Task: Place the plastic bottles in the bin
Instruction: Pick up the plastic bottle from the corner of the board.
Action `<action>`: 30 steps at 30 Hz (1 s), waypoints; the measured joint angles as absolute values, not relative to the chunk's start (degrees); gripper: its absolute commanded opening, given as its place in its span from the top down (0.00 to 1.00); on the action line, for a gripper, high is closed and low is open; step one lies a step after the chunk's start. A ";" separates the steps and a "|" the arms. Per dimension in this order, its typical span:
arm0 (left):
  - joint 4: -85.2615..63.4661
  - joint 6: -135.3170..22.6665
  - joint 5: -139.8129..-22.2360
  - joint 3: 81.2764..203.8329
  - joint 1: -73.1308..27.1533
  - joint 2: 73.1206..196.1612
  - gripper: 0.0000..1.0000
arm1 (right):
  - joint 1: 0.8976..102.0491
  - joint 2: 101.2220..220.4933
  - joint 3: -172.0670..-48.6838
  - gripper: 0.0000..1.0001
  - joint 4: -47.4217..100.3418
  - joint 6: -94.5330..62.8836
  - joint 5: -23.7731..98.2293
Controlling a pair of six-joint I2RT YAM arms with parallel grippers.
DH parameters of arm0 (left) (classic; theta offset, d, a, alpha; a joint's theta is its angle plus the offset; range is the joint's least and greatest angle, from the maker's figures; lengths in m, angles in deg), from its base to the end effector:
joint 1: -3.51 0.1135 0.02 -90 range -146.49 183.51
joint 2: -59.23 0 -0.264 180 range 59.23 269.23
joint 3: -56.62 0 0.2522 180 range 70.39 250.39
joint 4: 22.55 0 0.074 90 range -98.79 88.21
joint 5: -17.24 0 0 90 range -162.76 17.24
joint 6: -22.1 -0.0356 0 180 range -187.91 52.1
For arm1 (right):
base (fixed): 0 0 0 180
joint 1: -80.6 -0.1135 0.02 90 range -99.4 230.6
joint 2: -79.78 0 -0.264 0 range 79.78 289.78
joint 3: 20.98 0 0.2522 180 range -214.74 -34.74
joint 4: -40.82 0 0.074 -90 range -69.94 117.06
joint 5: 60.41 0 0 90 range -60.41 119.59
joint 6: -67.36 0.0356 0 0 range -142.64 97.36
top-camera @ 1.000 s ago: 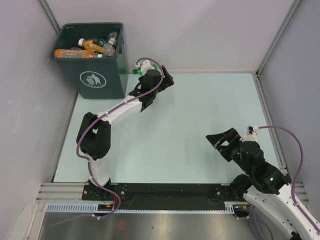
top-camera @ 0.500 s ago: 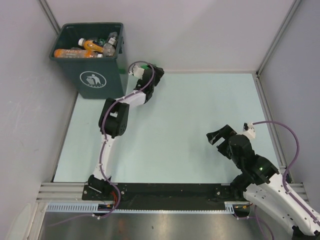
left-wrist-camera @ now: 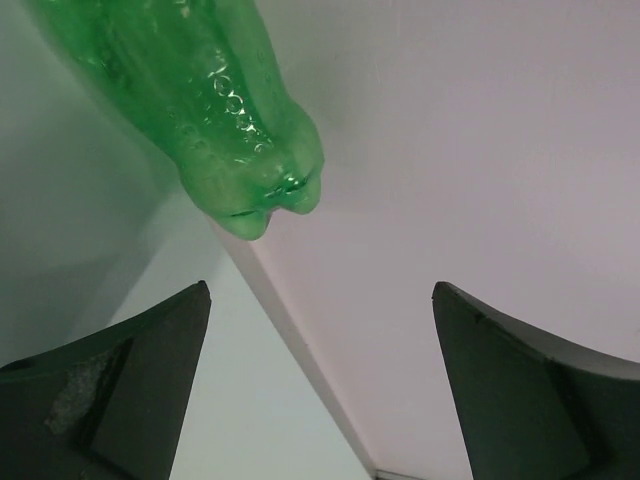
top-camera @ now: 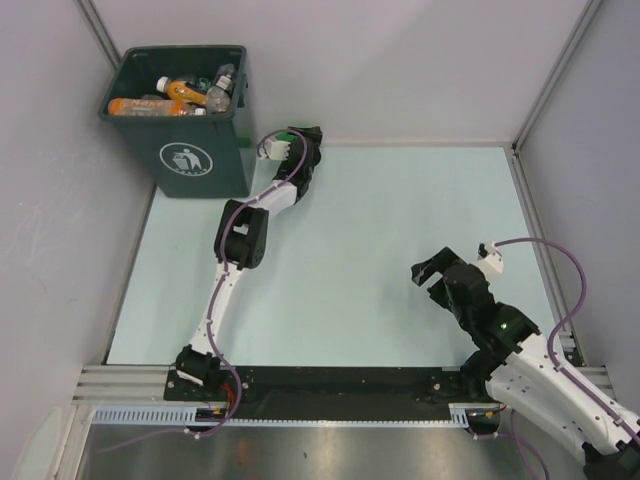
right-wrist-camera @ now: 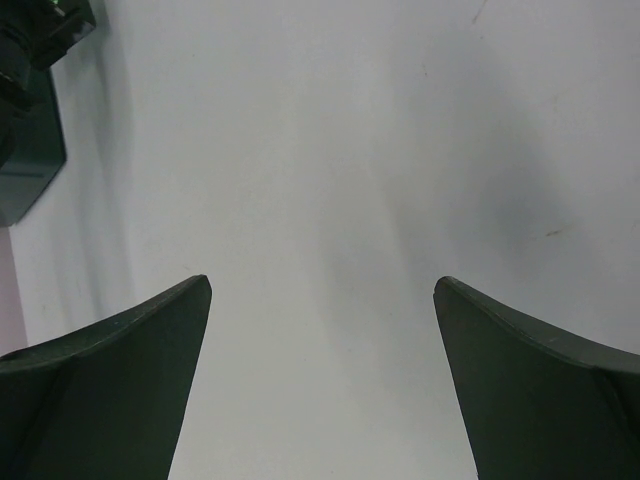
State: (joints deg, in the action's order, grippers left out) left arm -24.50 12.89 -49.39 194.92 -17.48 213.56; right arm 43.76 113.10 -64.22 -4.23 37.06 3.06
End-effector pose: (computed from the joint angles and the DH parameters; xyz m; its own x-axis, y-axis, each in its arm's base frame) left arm 0.5688 -0.2031 0.1323 -0.0063 -0.9681 -0.2505 -0.2291 0.2453 -0.9420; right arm 0.1171 0.0679 0.2411 -0.4431 0.6333 -0.6345 0.2745 0.7697 0.5764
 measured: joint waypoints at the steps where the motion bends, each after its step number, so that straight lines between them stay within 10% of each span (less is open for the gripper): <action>1: -24.56 13.96 -49.04 195.75 -17.48 213.95 0.04 | 43.94 113.40 -63.89 0.00 -3.97 37.13 2.93; 21: -24.74 30.90 -47.62 206.13 -14.29 223.61 0.13 | 46.54 114.56 -61.48 0.00 -1.61 37.72 0.07; 30: -24.04 29.43 -47.77 210.54 -13.22 226.78 0.35 | 47.24 117.53 -61.42 0.01 0.75 37.72 0.48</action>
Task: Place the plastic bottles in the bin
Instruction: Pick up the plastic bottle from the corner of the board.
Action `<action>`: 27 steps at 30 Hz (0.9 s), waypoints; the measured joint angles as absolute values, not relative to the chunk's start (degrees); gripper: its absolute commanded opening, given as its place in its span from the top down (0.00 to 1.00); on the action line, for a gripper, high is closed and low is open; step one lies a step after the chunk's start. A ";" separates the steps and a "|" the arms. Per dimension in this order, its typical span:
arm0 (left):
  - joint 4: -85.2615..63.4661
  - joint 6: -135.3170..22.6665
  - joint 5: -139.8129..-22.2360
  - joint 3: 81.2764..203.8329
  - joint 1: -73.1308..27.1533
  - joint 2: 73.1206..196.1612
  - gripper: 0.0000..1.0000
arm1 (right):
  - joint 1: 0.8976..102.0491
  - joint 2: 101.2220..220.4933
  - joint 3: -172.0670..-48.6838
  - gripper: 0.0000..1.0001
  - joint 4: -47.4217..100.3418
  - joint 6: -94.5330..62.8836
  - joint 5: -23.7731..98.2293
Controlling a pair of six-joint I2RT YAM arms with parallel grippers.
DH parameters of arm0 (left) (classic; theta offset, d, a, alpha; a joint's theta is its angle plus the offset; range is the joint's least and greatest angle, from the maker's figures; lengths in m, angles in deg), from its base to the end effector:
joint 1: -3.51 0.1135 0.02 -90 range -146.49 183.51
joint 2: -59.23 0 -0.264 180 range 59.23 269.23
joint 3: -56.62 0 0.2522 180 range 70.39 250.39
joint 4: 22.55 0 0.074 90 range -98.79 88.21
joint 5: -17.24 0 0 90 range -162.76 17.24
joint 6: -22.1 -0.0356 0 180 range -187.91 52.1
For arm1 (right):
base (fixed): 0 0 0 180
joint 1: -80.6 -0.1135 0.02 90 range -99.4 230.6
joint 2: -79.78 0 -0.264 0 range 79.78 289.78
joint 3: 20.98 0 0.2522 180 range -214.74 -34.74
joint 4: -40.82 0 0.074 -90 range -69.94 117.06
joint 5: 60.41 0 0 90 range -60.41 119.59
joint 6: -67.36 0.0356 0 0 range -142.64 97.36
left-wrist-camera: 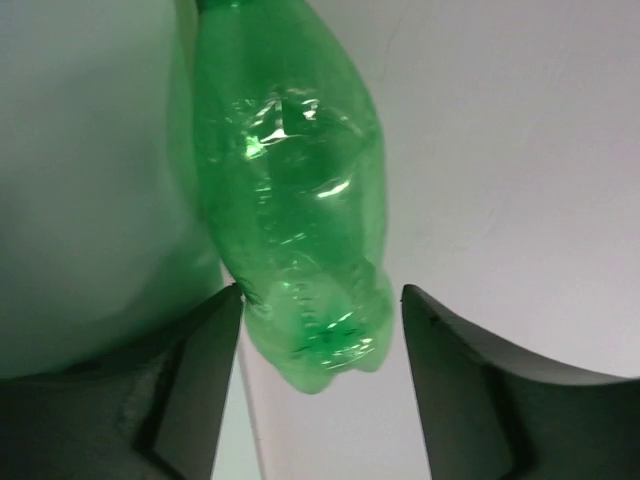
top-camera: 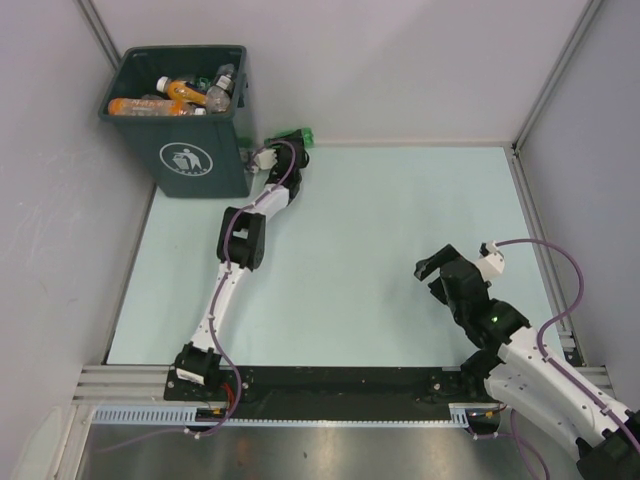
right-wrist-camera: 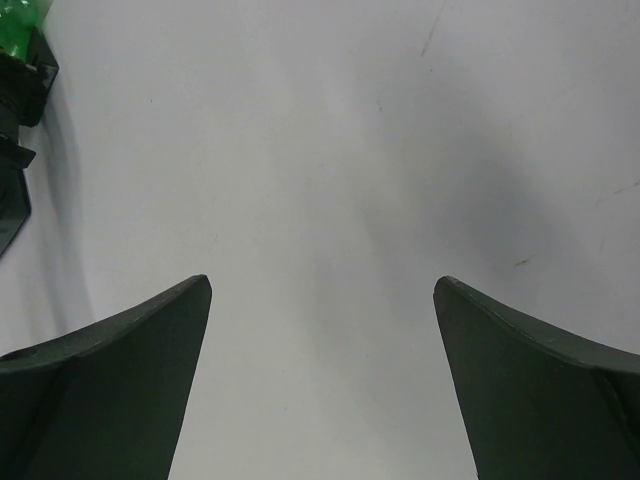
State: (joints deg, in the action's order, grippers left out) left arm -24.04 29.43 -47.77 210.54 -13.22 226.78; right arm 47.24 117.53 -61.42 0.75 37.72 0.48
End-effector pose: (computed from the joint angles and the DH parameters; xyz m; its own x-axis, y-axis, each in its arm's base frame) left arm 0.6046 -0.1660 0.0886 0.1592 -0.9866 0.0366 -0.1826 -0.0659 -0.9810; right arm 0.1321 0.0662 0.2232 -0.3877 0.6539 -0.6497 0.3628 0.7562 0.5446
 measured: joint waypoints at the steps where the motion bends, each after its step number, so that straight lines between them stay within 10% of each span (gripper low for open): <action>1: -23.95 29.26 -47.86 210.54 -13.22 226.87 0.42 | 47.32 117.56 -61.42 0.01 0.97 37.72 0.51; 13: -27.51 25.85 -50.39 203.59 -13.29 223.89 0.82 | 47.48 117.95 -61.42 0.02 1.69 37.76 0.59; 27: -37.07 12.47 -48.40 171.16 -17.72 200.92 0.93 | 47.52 112.86 -61.35 0.03 -0.32 38.40 2.08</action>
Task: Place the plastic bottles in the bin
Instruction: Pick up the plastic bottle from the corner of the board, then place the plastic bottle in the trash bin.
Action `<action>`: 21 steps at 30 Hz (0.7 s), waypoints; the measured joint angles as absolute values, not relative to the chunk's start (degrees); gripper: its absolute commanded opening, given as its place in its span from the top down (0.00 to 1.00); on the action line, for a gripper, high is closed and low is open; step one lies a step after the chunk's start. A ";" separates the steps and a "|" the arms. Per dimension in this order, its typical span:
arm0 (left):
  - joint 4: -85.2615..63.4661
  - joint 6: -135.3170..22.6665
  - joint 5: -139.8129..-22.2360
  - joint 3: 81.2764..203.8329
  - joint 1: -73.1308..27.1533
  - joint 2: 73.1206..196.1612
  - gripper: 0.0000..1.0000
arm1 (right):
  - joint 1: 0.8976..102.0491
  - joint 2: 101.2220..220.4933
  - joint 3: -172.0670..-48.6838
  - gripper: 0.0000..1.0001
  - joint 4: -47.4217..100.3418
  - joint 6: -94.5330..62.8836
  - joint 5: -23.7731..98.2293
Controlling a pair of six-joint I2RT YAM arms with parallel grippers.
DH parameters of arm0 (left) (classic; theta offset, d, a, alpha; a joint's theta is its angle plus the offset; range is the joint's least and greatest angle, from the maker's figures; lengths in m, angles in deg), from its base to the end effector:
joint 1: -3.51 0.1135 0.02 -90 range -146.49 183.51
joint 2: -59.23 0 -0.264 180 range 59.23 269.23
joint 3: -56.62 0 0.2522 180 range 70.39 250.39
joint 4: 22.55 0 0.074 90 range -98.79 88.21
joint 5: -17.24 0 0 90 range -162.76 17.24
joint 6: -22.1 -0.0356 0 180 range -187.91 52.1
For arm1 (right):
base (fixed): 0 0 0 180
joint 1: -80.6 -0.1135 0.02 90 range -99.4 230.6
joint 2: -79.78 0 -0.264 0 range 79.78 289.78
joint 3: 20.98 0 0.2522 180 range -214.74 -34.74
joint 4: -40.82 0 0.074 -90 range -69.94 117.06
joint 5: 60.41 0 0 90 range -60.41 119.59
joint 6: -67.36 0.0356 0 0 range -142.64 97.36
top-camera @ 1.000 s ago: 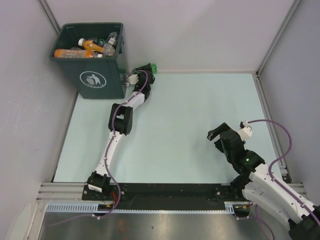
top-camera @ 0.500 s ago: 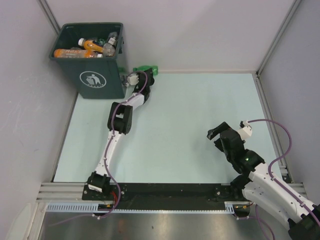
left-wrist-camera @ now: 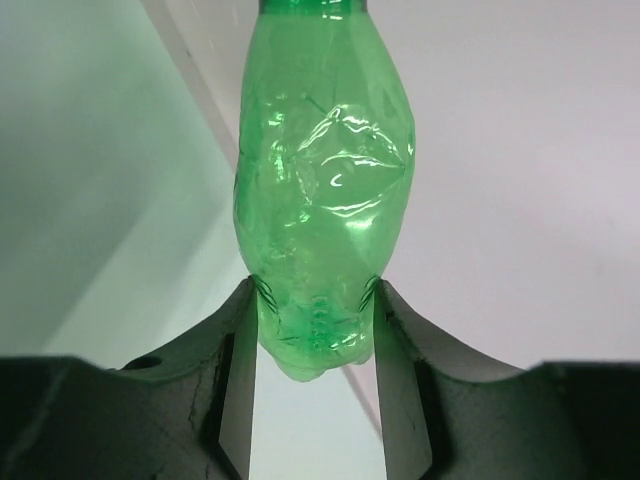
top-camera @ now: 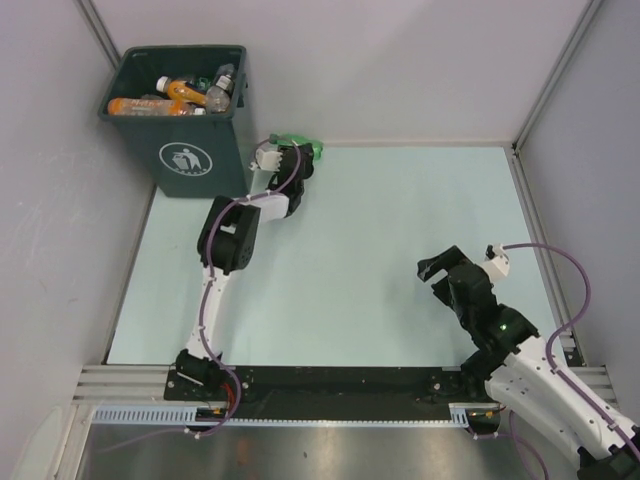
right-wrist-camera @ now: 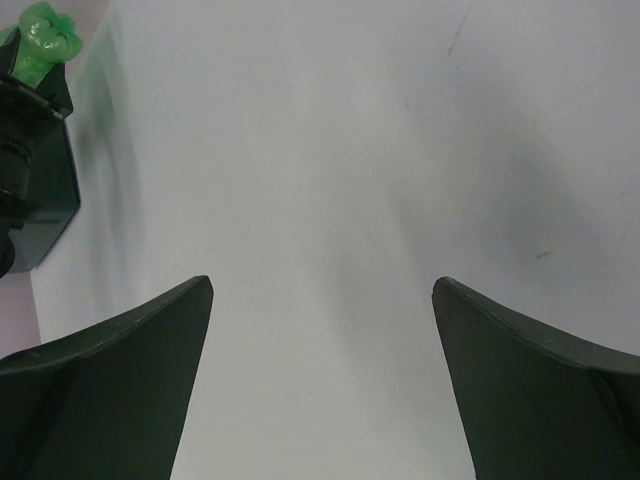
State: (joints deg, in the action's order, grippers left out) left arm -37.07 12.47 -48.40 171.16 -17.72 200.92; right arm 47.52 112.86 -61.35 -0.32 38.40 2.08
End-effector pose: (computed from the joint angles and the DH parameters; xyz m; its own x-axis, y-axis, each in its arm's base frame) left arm 0.5230 -0.1874 0.1388 0.0106 -0.9676 -0.2522 -0.2085 0.2445 -0.9470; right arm 0.1235 0.0608 0.2308 -0.3683 0.6862 -0.6272 0.3296 0.7272 0.6021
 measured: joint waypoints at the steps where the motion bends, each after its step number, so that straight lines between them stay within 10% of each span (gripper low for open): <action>1: -37.48 11.67 -48.29 168.97 -18.25 199.00 0.92 | 47.52 112.40 -61.35 0.03 -0.56 38.40 2.21; 13: -44.06 -6.34 -47.16 139.75 -27.84 165.23 0.99 | 46.65 109.45 -61.33 0.04 -4.93 37.37 9.29; 21: -40.45 -21.14 -48.60 128.67 -28.13 144.25 0.87 | 43.89 102.93 -61.26 0.05 -8.95 35.75 12.35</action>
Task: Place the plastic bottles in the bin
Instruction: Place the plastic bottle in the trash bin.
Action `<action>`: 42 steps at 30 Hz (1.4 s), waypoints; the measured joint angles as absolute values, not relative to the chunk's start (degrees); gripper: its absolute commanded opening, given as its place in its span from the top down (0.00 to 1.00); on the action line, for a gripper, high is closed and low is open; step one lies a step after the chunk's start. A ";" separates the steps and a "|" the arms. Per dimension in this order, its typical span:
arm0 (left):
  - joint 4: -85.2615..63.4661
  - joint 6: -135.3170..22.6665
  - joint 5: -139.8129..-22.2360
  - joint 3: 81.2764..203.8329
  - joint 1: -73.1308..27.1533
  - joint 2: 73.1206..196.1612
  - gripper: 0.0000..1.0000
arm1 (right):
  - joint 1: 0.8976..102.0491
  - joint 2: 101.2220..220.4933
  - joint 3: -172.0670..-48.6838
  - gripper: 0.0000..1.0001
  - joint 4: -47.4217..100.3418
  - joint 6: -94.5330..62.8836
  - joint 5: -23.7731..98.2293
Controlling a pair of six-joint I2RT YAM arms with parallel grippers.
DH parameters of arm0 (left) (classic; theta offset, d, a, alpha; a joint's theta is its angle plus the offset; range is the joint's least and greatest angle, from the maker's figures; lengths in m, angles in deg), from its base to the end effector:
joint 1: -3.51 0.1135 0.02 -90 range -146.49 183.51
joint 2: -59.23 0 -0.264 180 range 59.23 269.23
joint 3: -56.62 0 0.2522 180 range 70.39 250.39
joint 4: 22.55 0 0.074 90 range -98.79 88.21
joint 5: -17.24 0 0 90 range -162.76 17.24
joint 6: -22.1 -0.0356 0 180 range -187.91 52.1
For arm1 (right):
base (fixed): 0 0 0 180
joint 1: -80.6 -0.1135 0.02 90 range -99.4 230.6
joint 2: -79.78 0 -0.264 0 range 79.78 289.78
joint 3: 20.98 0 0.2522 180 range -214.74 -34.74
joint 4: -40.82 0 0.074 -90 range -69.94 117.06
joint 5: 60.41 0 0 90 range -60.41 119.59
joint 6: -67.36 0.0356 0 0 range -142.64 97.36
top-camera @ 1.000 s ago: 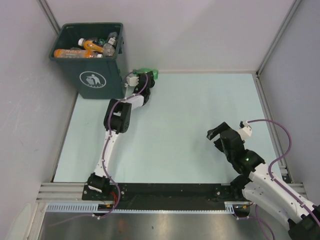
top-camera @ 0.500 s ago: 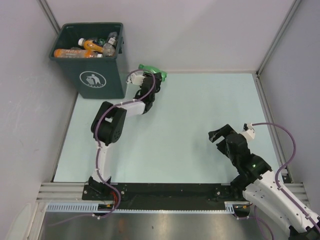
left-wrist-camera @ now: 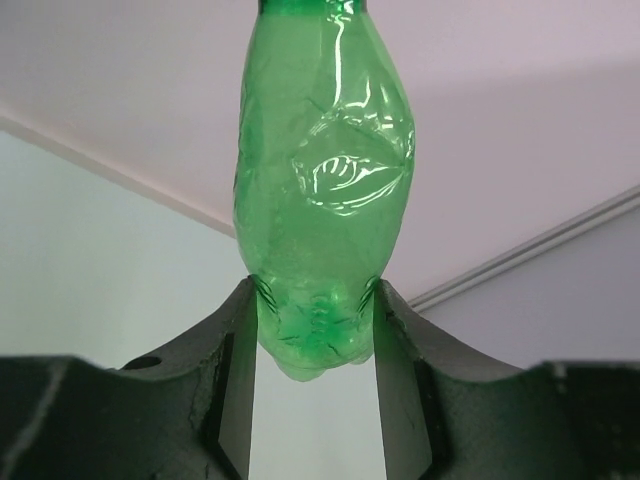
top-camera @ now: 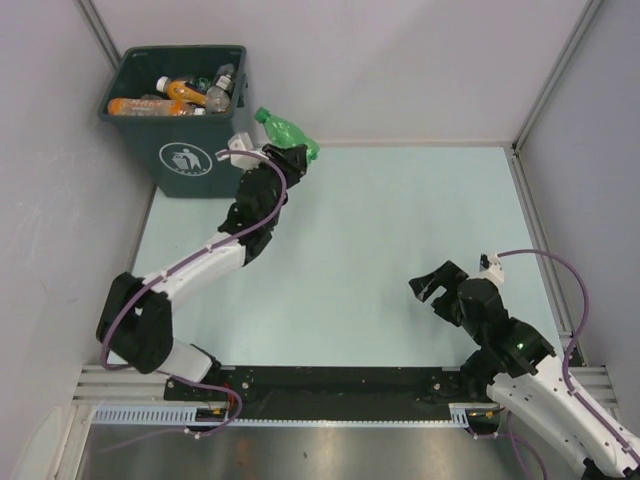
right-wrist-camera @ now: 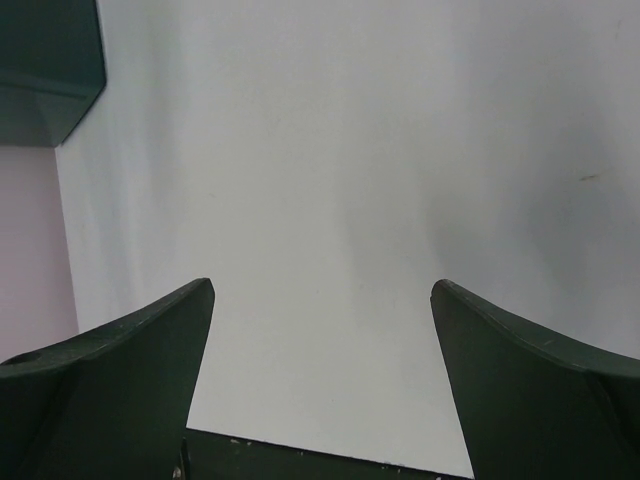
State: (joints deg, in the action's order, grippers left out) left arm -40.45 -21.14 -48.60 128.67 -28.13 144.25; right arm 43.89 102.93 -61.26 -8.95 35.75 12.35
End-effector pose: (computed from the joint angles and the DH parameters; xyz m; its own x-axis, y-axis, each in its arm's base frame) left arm 0.3047 -0.1706 0.3291 -0.0457 -0.7526 -0.6569 0.1434 0.6458 -0.7499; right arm 0.0939 0.0568 0.2333 -0.5424 0.6101 -0.5775 0.1739 0.7541 0.6334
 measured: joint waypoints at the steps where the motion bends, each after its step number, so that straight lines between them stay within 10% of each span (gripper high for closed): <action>1: -38.31 -23.52 -48.95 129.06 -28.11 142.37 0.84 | 43.74 102.10 -61.26 0.05 -9.41 35.77 12.42; 28: -4.74 -38.61 -62.89 176.66 -0.65 152.82 0.62 | 43.13 95.37 -61.22 0.10 -10.75 35.31 17.14; 35: -5.40 -40.66 -63.07 178.11 2.30 159.13 0.01 | 42.89 94.67 -61.22 0.10 -10.83 36.06 18.01; 42: -5.42 -41.03 -62.39 178.35 2.91 160.97 0.00 | 42.82 93.45 -61.22 0.10 -10.79 37.50 19.11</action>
State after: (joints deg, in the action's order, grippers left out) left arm -5.42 -41.03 -62.39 178.35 2.91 160.97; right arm 42.82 93.45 -61.22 -10.79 37.50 19.11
